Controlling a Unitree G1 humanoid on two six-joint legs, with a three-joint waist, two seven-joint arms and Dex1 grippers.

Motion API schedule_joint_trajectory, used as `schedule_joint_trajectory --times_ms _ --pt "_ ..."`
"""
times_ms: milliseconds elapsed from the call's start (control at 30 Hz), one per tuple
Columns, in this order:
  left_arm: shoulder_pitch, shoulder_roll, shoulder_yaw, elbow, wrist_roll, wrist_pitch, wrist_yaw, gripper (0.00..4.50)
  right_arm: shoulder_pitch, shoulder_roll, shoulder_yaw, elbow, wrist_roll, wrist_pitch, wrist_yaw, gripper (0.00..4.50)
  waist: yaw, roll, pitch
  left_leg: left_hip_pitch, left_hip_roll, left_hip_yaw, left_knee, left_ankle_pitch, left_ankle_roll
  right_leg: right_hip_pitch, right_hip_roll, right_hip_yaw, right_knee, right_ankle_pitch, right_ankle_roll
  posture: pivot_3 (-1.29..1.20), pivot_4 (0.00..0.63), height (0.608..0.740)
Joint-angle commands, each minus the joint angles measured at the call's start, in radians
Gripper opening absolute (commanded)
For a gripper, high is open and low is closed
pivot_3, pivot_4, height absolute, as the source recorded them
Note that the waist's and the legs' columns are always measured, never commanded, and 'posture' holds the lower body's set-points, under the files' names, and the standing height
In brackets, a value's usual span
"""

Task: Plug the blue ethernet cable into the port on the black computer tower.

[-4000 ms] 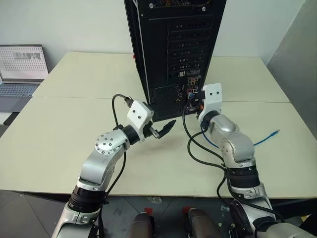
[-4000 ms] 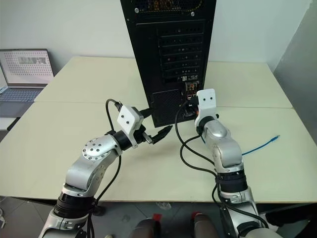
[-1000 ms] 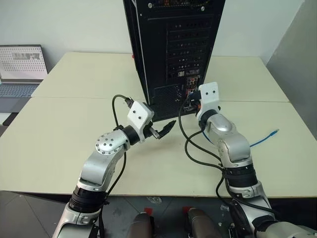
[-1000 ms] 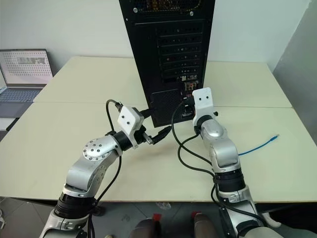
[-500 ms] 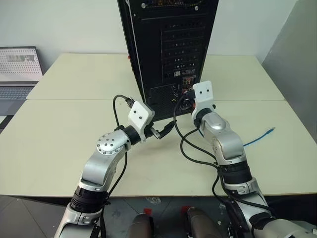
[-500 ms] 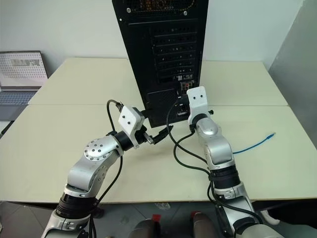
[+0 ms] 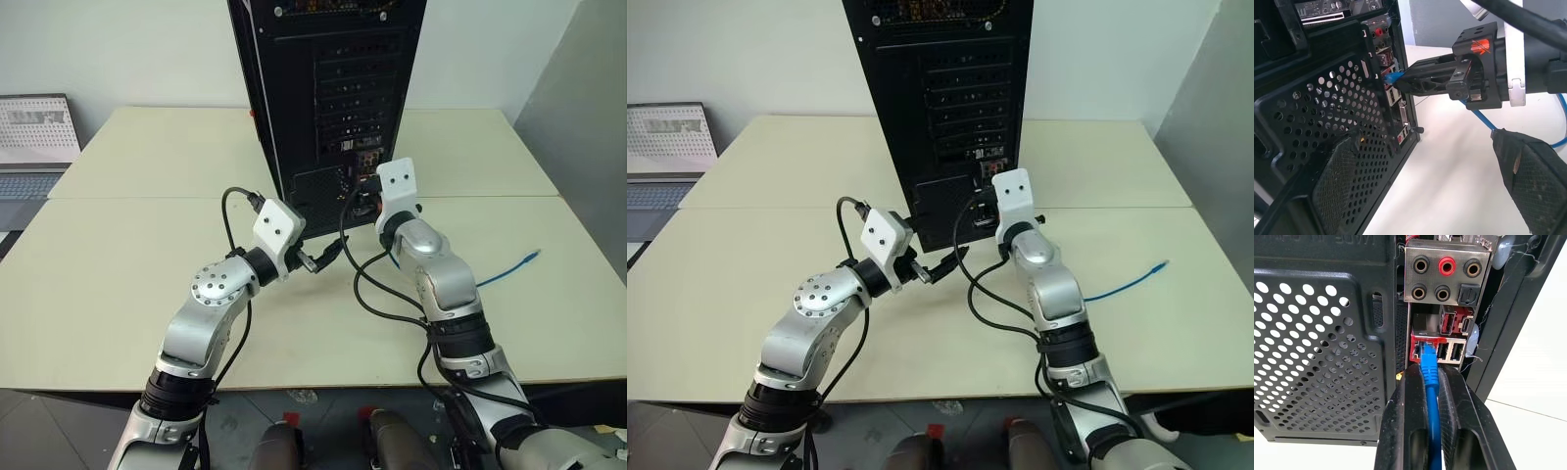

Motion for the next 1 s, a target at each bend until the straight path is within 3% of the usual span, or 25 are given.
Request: schedule_joint_trajectory --times_ms 33,133,167,200,233,433,667,833,1000 --pt "0.000 -0.003 0.012 -0.043 0.000 -0.013 0.003 4.50 -0.053 0.014 0.015 -0.009 -0.004 -0.046 0.016 0.01 -0.002 0.000 0.000 0.000 0.000 0.000 0.000 0.000 0.000 0.000 0.000 0.000 0.000 0.000 0.000 0.00 0.150 0.740" --pt "0.002 0.000 0.016 -0.041 0.000 -0.015 0.002 4.50 -0.043 0.005 0.010 -0.012 -0.001 -0.048 0.027 0.01 -0.006 0.000 0.000 0.000 0.000 0.000 0.000 0.000 0.000 0.000 0.000 0.000 0.000 0.000 0.000 0.00 0.150 0.740" --pt "0.002 0.000 0.016 -0.040 0.001 -0.015 0.003 4.50 -0.038 0.000 0.009 -0.015 0.001 -0.047 0.032 0.36 -0.006 0.000 0.000 0.000 0.000 0.000 0.000 0.000 0.000 0.000 0.000 0.000 0.000 0.000 0.000 0.00 0.150 0.740" --pt "0.002 0.001 0.017 -0.039 0.001 -0.016 0.003 4.50 -0.032 -0.006 0.008 -0.019 0.002 -0.044 0.039 0.36 -0.006 0.000 0.000 0.000 0.000 0.000 0.000 0.000 0.000 0.000 0.000 0.000 0.000 0.000 0.000 0.00 0.150 0.740" --pt "0.002 0.001 0.018 -0.038 0.002 -0.017 0.004 4.50 -0.025 -0.015 0.009 -0.026 0.004 -0.041 0.049 0.76 -0.006 0.000 0.000 0.000 0.000 0.000 0.000 0.000 0.000 0.000 0.000 0.000 0.000 0.000 0.000 0.00 0.150 0.740" --pt "0.001 0.006 0.024 -0.031 0.005 -0.021 0.004 4.50 0.011 -0.059 0.006 -0.074 0.011 -0.024 0.097 2.13 0.005 0.000 0.000 -0.001 -0.001 -0.001 0.000 0.000 0.000 0.000 -0.002 -0.001 -0.001 0.000 0.000 0.00 0.150 0.740" --pt "-0.006 0.021 0.044 -0.022 0.002 -0.026 -0.006 4.50 0.063 -0.117 -0.011 -0.185 0.040 0.031 0.167 3.38 0.017 0.000 0.000 -0.002 -0.002 -0.001 0.000 0.000 0.000 0.000 -0.003 -0.001 -0.001 0.000 0.000 0.00 0.150 0.740" --pt "0.005 0.068 0.058 -0.025 0.007 0.007 -0.025 4.50 0.113 -0.216 -0.044 -0.295 0.110 0.074 0.276 4.33 0.022 0.000 0.000 -0.002 -0.002 -0.001 0.000 0.000 0.000 0.000 -0.003 -0.001 -0.001 0.000 0.000 0.00 0.150 0.740" --pt "0.022 0.148 0.098 -0.020 -0.010 0.019 -0.074 4.50 0.179 -0.383 -0.072 -0.354 0.197 0.003 0.489 4.47 0.023 0.000 0.000 -0.002 -0.002 -0.001 0.000 0.000 0.000 0.000 -0.003 -0.002 -0.002 0.000 0.000 0.00 0.150 0.740"
